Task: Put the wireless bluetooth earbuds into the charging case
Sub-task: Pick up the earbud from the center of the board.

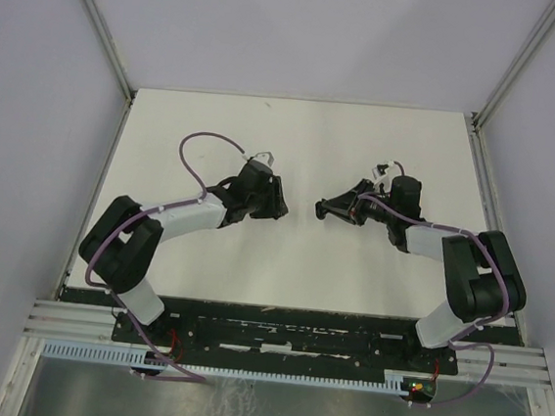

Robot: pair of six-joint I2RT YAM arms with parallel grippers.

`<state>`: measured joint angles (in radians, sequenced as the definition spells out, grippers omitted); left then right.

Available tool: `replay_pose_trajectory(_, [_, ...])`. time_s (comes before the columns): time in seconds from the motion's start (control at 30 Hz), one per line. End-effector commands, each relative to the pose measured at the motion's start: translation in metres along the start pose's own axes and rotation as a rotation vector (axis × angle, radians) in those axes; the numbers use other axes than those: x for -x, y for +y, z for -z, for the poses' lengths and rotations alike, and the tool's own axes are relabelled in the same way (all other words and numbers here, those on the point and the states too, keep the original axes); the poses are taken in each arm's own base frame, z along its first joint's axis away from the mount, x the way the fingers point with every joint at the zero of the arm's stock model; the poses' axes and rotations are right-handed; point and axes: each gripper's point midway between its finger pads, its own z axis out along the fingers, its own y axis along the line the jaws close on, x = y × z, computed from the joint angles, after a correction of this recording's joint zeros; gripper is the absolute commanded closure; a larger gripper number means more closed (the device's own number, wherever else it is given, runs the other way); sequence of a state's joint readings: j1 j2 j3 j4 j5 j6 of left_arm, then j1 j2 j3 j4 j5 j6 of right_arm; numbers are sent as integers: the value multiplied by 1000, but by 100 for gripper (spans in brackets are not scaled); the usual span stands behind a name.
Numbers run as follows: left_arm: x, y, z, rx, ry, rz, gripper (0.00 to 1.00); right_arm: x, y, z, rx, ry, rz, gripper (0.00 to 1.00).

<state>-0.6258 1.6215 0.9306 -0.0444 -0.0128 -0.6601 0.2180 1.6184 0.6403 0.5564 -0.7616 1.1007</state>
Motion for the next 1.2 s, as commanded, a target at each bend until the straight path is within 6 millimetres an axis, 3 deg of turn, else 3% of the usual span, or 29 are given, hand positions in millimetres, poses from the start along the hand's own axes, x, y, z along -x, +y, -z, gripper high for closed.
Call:
replay_pose_trajectory(0.0, [15, 7, -4, 114, -50, -102, 46, 2, 9, 7, 16, -19, 82, 89])
replay_pose_trajectory(0.37, [17, 9, -15, 153, -16, -198, 46, 2, 8, 6, 10, -17, 95, 90])
replay_pose_trajectory(1.17, [-25, 8, -35, 99, 158, -177, 45, 3, 6, 3, 8, -7, 91, 91])
